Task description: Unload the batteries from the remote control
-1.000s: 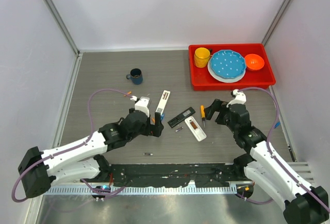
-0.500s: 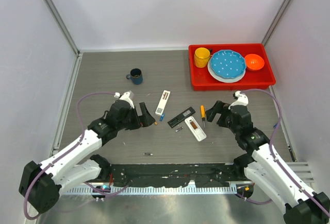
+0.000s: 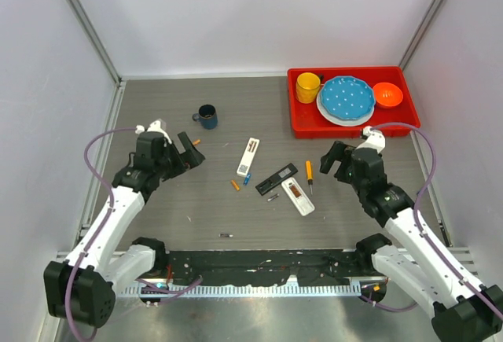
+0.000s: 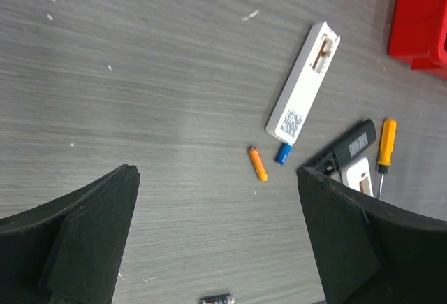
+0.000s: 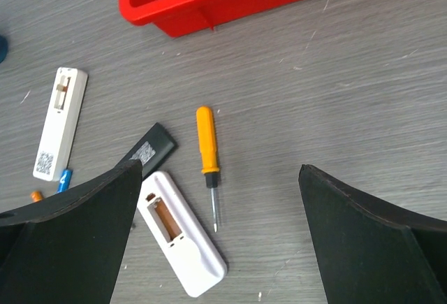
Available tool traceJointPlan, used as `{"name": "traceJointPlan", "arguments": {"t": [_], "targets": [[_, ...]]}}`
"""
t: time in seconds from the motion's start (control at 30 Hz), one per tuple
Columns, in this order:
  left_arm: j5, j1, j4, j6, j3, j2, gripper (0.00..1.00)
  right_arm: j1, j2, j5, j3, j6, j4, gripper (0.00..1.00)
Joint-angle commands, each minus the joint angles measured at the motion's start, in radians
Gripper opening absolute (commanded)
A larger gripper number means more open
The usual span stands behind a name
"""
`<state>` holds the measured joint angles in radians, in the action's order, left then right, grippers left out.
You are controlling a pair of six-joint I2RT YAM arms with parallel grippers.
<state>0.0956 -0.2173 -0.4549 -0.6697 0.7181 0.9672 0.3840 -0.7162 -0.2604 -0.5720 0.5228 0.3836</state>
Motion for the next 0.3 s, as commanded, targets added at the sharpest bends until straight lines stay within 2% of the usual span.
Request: {"name": "traceJointPlan", "arguments": {"t": [0.0, 0.13, 0.23, 0.27], "targets": [[-0.161, 0.007, -0.03, 0.032, 0.067, -0.019, 1.0, -0.002, -0.035, -0.106, -0.071, -0.059, -0.063, 1.0], [-0.229, 0.007, 0.037, 0.041, 0.052, -0.067, 1.0, -0.002, -0.032, -0.152, -0.042, -0.09, -0.173, 1.0], [-0.241, 0.009, 0.089, 0.065, 0.035, -0.085, 1.0, 0.0, 0.009, -0.206, 0.049, -0.186, -0.363, 1.0], [-0.284, 0.007, 0.096, 0.064, 0.024, -0.097, 1.0, -0.002, 0.02, -0.232, 0.079, -0.219, -0.482, 1.0]]}}
